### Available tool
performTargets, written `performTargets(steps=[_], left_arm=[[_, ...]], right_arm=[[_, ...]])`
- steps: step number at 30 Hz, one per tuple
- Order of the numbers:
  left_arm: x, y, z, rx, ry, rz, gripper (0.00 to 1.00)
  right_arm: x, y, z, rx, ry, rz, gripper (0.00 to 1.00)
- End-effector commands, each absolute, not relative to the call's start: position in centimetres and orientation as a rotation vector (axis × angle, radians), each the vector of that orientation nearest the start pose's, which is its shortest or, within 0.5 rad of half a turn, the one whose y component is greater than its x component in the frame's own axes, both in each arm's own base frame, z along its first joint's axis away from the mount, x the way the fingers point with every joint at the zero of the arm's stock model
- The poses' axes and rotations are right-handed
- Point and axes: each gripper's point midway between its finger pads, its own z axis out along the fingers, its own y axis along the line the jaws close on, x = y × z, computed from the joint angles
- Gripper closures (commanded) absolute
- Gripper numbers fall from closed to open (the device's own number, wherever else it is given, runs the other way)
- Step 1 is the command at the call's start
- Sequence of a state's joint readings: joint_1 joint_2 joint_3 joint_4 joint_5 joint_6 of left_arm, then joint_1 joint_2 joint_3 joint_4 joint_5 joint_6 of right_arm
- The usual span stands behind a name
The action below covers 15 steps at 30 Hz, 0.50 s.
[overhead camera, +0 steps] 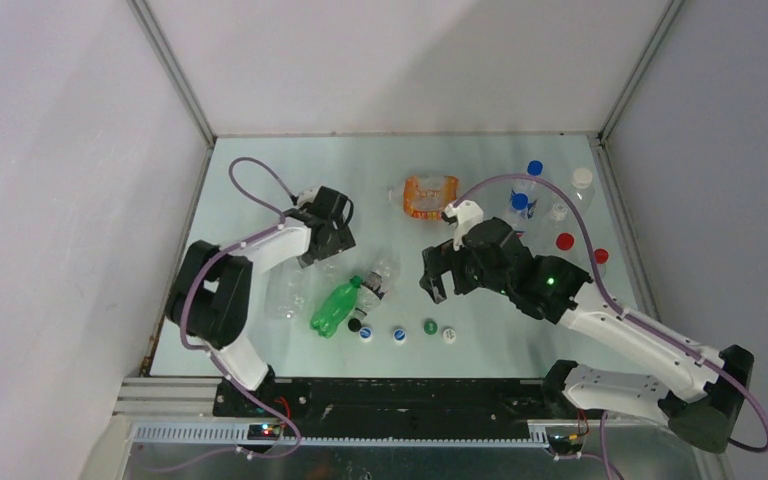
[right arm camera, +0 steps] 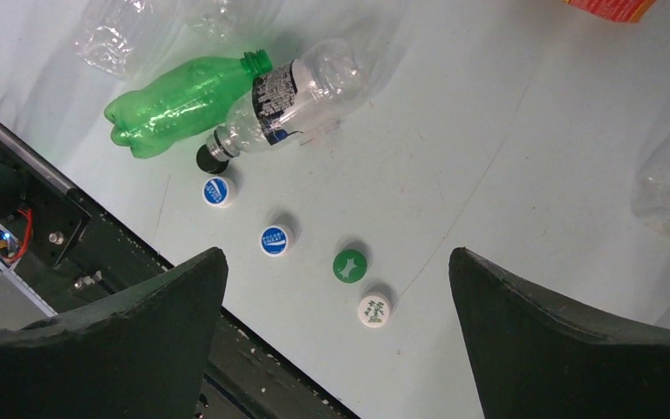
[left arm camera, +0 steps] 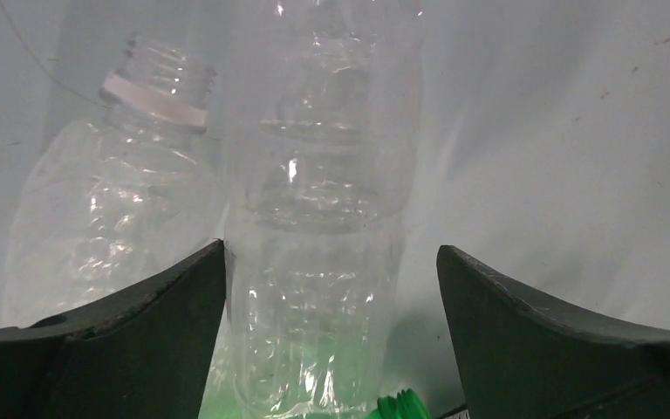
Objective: Screw on the bottle caps
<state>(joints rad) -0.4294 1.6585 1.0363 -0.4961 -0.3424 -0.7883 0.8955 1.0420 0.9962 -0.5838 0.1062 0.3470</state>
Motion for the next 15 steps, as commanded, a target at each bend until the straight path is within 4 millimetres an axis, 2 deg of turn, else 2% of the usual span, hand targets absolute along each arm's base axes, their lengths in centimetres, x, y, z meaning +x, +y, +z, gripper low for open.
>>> performTargets(steps=[1, 4, 8, 10, 12, 15], left_arm=[[36.4, -13.1, 4.7, -0.628, 2.470, -0.027, 0.09], [36.7, -13.2, 4.0, -0.637, 2.485, -0.027, 0.15], [36.9, -12.8, 3.9, -0.626, 2.483, -0.021, 0.30], [37.0, -12.8, 4.5, -0.599, 2.473, -0.025, 0.37], [37.3, -12.8, 6.0, -0.570, 2.443, -0.044, 0.46], [37.5, -12.8, 8.0, -0.508, 2.400, -0.072, 0.53]], right_arm=[[20.0, 25.6, 20.6, -0.606, 2.190, 0.595, 0.01], [19.9, 25.9, 19.7, -0.631, 2.218, 0.582, 0.01], [19.8, 26.3, 18.7, -0.662, 2.240, 0.551, 0.01], [19.7, 26.5, 18.1, -0.681, 2.259, 0.525, 0.01], [19.5, 26.6, 17.5, -0.707, 2.275, 0.490, 0.01], [19.0, 27.2, 16.5, -0.771, 2.300, 0.461, 0.01]])
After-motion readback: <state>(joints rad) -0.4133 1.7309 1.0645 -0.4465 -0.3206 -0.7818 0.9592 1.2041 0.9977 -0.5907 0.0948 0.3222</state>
